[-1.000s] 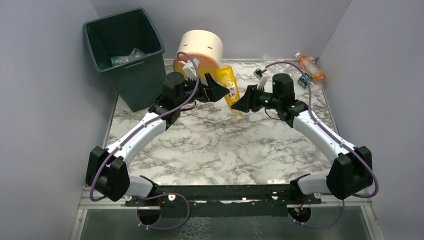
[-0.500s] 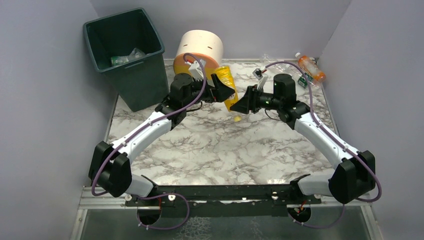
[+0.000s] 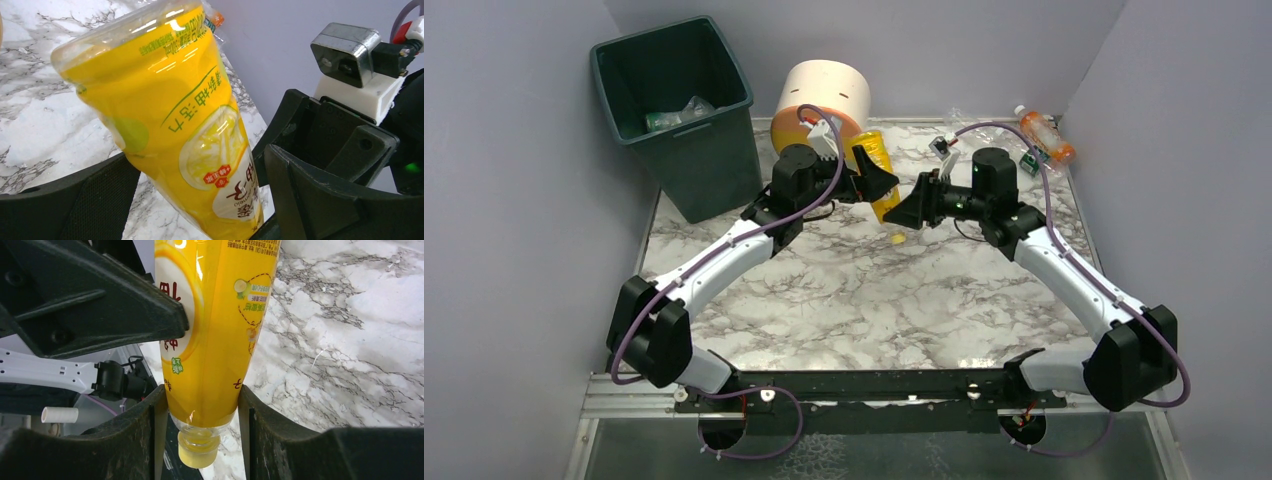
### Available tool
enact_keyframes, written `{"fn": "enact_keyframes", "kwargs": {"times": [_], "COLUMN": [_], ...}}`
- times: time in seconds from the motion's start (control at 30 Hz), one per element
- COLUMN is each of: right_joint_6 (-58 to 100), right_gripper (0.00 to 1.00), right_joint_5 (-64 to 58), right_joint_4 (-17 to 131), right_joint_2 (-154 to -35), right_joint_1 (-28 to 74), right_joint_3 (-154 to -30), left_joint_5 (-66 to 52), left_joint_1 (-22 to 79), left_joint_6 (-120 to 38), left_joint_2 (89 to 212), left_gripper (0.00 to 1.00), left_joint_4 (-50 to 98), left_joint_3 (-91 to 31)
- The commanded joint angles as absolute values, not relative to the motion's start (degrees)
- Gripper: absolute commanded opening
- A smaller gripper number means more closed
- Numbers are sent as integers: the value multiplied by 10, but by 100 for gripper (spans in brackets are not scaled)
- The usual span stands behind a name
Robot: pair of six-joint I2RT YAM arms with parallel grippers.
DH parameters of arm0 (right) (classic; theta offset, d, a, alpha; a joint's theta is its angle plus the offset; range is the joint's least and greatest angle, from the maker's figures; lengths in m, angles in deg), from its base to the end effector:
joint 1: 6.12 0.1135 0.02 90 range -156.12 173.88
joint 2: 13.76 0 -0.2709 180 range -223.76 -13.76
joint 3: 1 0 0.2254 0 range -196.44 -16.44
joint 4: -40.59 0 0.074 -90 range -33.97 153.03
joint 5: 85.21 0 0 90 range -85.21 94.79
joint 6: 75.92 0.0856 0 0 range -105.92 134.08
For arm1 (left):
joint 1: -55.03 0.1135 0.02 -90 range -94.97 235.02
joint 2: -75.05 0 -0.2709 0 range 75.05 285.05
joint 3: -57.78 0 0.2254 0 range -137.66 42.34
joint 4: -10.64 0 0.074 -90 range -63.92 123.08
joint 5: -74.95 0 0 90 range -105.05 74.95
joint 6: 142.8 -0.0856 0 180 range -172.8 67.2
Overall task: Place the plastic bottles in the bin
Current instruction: Place the plastic bottle in the trash bin.
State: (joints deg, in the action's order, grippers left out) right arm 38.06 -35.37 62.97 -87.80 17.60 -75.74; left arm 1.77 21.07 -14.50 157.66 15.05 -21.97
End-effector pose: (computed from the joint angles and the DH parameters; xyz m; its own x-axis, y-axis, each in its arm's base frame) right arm 0.2529 0.1714 0.3252 -0.6570 0.0506 -0.7522 -0.6448 0.4794 0.5954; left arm 0.2889 -0.2244 0.3512 -0.5613 -0.3372 -0.7558 0.5414 0.5410 -0.6435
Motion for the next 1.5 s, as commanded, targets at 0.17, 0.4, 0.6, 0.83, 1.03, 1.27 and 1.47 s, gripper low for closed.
{"fn": "enact_keyframes", "kwargs": {"times": [0.17, 0.4, 0.6, 0.83, 1.03, 1.27, 1.47], "right_joint_6": [381, 377, 370, 366, 354, 345, 344], "right_gripper": [42, 52, 72, 85, 88, 89, 90], "right_joint_5": [-374, -366, -350, -310, -270, -233, -233], "right_joint_4": [617, 624, 644, 677, 717, 739, 744], "right_joint_2": [-860, -855, -846, -830, -807, -782, -788], "right_joint_1": [183, 183, 183, 183, 182, 182, 182], "right_joint_3": [-753, -751, -758, -766, -778, -784, -782], "left_joint_5": [10, 7, -2, -13, -19, 28, 70], "left_joint_1": [204, 204, 204, 206, 236, 324, 414], "left_joint_6": [-153, -154, -168, -192, -221, -232, -234], "left_joint_2": [1591, 1596, 1594, 1598, 1591, 1587, 1599], "left_gripper": [79, 68, 63, 63, 63, 63, 65], "left_joint_4": [135, 143, 161, 194, 237, 264, 279], "left_joint_3": [-247, -255, -270, -299, -336, -398, -476]}}
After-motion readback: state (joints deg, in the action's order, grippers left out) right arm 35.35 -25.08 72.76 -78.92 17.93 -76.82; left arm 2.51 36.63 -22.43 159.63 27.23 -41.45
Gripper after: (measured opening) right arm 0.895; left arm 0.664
